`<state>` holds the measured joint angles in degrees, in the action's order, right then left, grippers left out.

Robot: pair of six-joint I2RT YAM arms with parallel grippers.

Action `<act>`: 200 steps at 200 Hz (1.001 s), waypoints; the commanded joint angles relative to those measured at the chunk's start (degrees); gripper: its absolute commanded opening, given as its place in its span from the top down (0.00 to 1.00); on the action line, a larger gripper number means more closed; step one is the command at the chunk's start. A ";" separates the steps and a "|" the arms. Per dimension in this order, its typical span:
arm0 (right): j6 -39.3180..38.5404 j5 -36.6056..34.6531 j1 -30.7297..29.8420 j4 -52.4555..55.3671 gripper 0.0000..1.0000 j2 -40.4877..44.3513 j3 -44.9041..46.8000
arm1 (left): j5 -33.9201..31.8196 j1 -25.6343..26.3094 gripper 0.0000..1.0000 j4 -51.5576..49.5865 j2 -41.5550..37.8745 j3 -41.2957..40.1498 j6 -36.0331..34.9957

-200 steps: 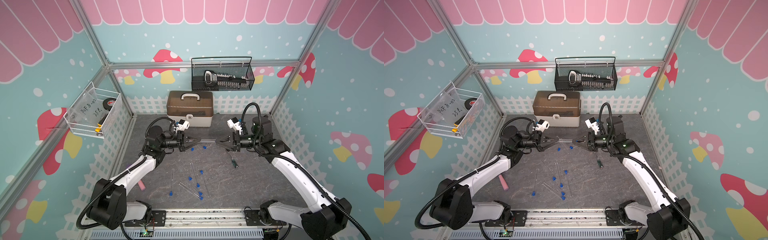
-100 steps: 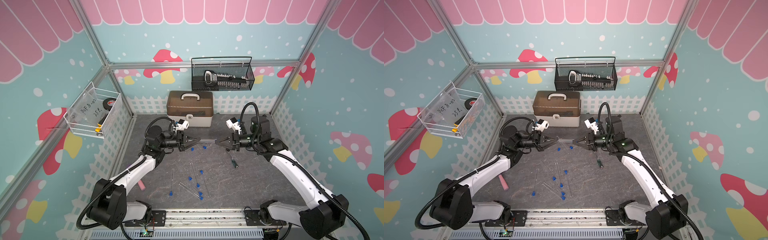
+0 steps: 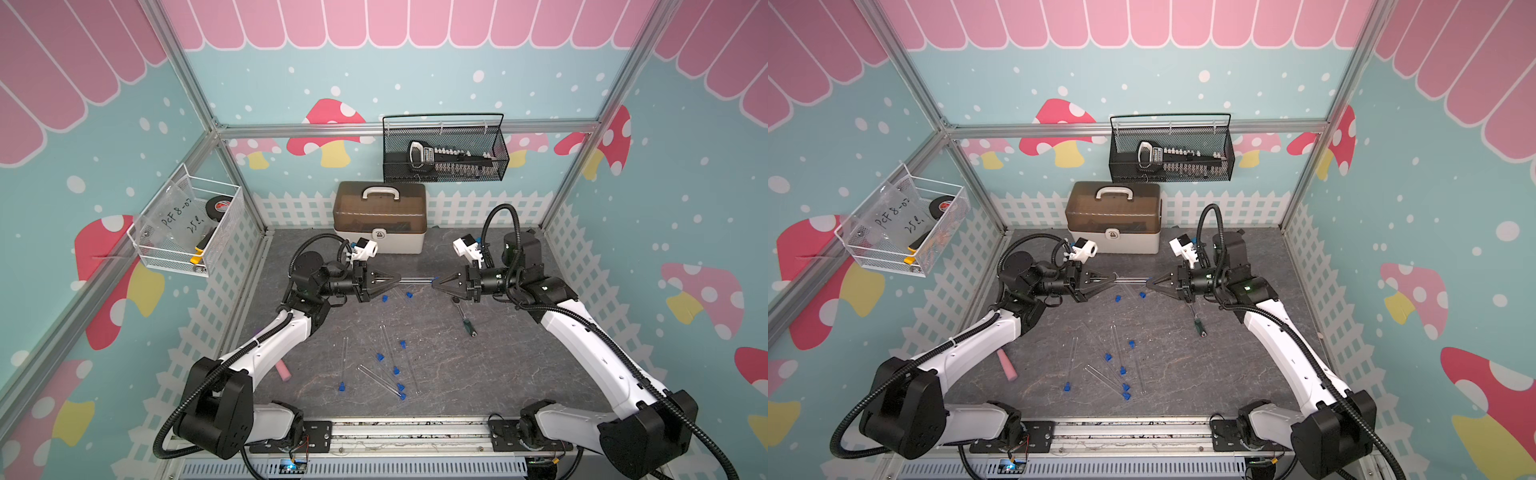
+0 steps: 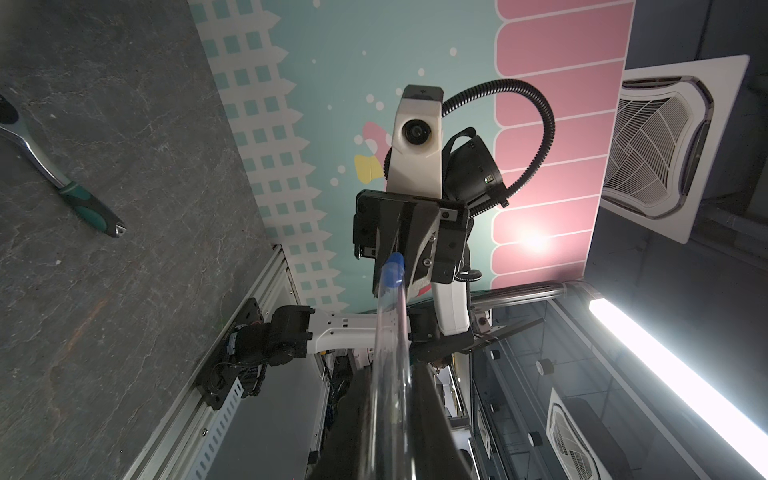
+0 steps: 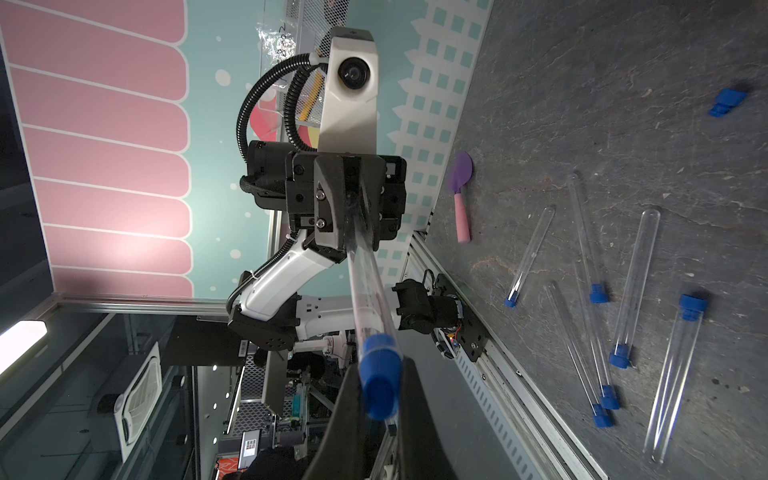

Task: Remove stoppers from test tubes
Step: Open the stopper on the test tube.

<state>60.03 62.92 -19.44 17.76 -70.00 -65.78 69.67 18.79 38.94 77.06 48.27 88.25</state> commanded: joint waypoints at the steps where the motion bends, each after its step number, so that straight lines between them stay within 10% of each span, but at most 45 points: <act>1: -0.97 0.05 2.47 -1.16 1.00 2.71 1.27 | 1.21 -2.10 1.00 1.51 -0.37 -0.98 0.96; 106: -2.42 -0.09 2.95 0.34 1.00 2.28 3.50 | 0.96 -3.77 1.00 -0.59 0.41 -1.03 -0.87; 132: -7.73 -2.51 1.96 5.48 1.00 -0.25 3.76 | 0.09 -6.52 1.00 -20.12 -0.53 -2.39 -14.48; 160: -12.11 -5.14 0.47 6.77 1.00 -5.18 5.02 | -6.93 -10.18 1.00 -65.49 2.64 5.05 -49.32; 200: -16.70 -7.72 -4.03 6.43 1.00 -15.00 4.84 | -8.41 -10.93 1.00 -69.60 14.30 11.36 -55.94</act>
<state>48.53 57.45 -20.95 22.87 -80.79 -61.14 64.31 7.77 -17.63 86.46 55.75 45.17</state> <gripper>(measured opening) 0.085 0.130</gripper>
